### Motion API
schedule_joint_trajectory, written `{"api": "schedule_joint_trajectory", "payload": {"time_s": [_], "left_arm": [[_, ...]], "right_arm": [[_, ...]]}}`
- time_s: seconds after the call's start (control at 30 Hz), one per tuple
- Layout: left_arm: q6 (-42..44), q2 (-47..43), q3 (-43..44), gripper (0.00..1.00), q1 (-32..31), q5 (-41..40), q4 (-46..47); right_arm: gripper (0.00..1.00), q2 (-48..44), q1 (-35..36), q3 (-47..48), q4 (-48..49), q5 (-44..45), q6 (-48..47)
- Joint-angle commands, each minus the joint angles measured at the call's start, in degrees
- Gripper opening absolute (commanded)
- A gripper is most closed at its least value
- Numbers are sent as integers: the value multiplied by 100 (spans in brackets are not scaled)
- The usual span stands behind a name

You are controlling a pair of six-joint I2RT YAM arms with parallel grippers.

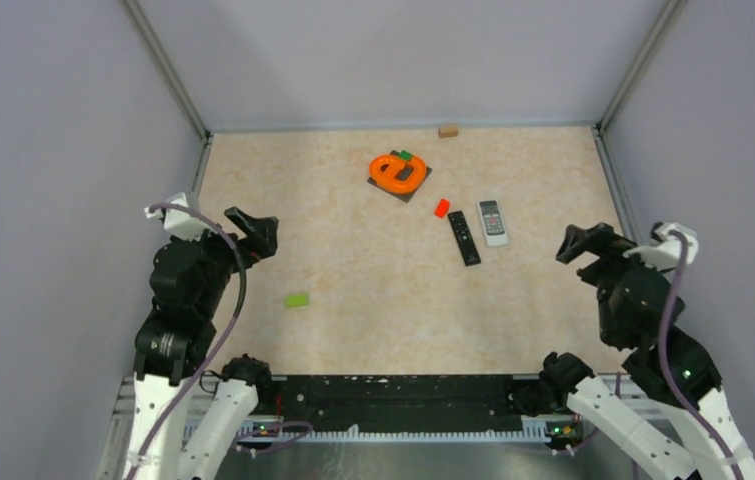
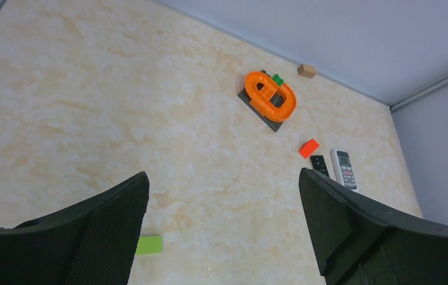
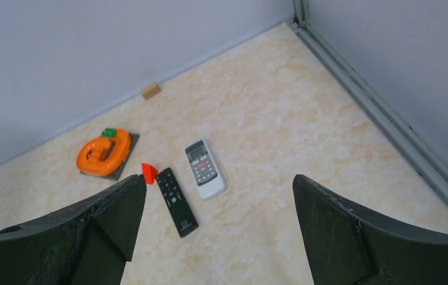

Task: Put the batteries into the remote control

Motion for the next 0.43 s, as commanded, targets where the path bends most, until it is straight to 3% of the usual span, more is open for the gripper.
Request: {"api": "schedule_joint_trajectory", "payload": {"time_s": [0.0, 0.17, 0.4], "left_arm": [[27, -503, -9, 99, 20, -549, 154], [20, -830, 43, 99, 20, -563, 152], [44, -857, 105, 99, 20, -493, 104]], "right_arm": [[96, -540, -36, 545, -73, 604, -495], [96, -801, -36, 972, -12, 753, -791], [97, -952, -36, 643, 198, 781, -808]]}}
